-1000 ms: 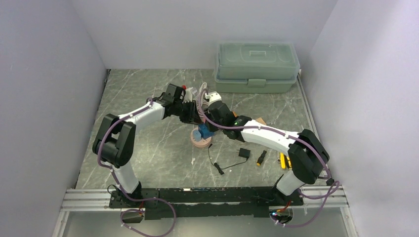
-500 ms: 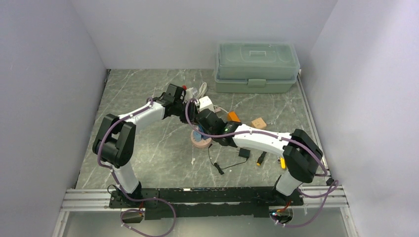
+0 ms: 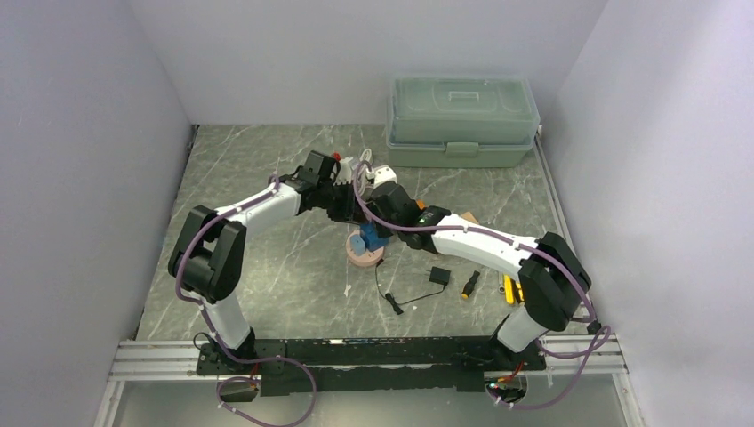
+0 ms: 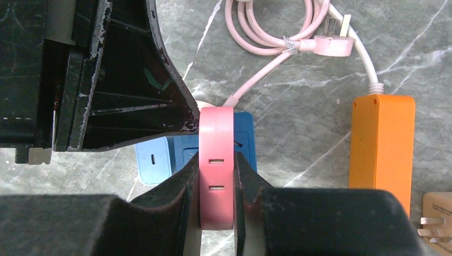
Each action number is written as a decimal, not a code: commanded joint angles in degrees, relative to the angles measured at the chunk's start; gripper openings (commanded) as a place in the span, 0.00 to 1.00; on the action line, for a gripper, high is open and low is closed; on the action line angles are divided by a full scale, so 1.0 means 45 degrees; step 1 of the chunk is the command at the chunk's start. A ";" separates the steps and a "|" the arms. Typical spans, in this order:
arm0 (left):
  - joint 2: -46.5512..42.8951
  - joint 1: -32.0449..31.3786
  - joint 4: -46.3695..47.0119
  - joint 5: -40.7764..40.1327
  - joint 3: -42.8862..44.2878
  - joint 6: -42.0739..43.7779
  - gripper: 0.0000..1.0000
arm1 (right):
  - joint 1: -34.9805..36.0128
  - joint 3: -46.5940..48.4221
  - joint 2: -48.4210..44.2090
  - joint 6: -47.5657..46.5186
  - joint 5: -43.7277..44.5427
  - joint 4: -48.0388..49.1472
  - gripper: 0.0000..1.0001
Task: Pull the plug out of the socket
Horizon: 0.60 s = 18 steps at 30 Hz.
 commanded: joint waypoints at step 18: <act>0.1182 -0.0581 -0.2705 -0.2142 -0.0679 0.0896 0.19 | 0.0882 0.0771 -0.0043 0.0029 0.2239 -0.0320 0.00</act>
